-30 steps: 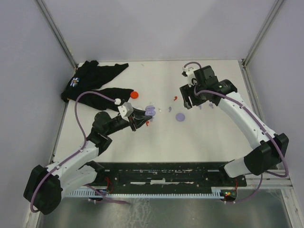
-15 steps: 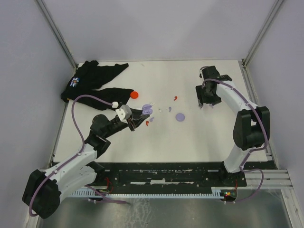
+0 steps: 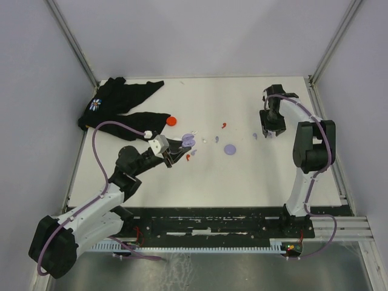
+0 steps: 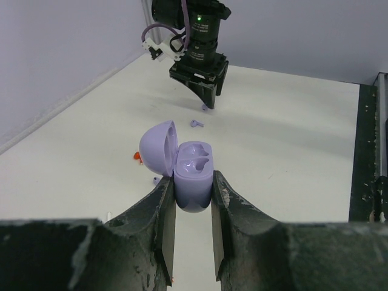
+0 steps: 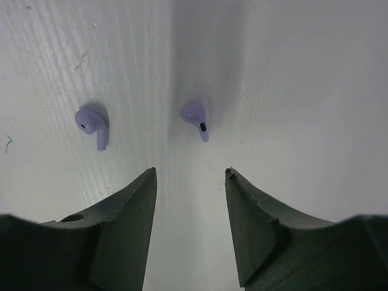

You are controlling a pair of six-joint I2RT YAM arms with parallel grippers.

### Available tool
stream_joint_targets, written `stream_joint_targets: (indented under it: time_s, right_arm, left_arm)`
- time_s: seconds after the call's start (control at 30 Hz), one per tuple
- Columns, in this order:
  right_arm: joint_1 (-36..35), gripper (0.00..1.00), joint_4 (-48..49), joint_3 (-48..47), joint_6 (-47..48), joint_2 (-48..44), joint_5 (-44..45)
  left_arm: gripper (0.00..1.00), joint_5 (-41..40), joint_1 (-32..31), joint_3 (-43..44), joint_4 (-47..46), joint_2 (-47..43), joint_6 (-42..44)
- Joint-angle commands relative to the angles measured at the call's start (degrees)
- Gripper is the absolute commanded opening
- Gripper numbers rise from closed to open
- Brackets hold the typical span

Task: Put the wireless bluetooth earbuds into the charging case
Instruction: Pick up the earbud from the center of the board.

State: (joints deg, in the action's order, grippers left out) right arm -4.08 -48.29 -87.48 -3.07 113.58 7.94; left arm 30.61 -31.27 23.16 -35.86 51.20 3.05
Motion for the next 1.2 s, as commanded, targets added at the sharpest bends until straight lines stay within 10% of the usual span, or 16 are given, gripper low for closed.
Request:
stream_joint_targets:
  time_s: [0.0,1.17]
  right_arm:
    - [1.83,0.54,0.73,-4.62,2.25,3.12,-2.82]
    - [2.96,0.23,-4.11,-10.08,1.94,11.13,-5.66]
  left_arm:
    - [0.03,2.72,-0.11,-0.06,-3.97,0.64,2.52]
    - [0.03,6.08,-0.16,0.07,-5.71,3.85,2.40]
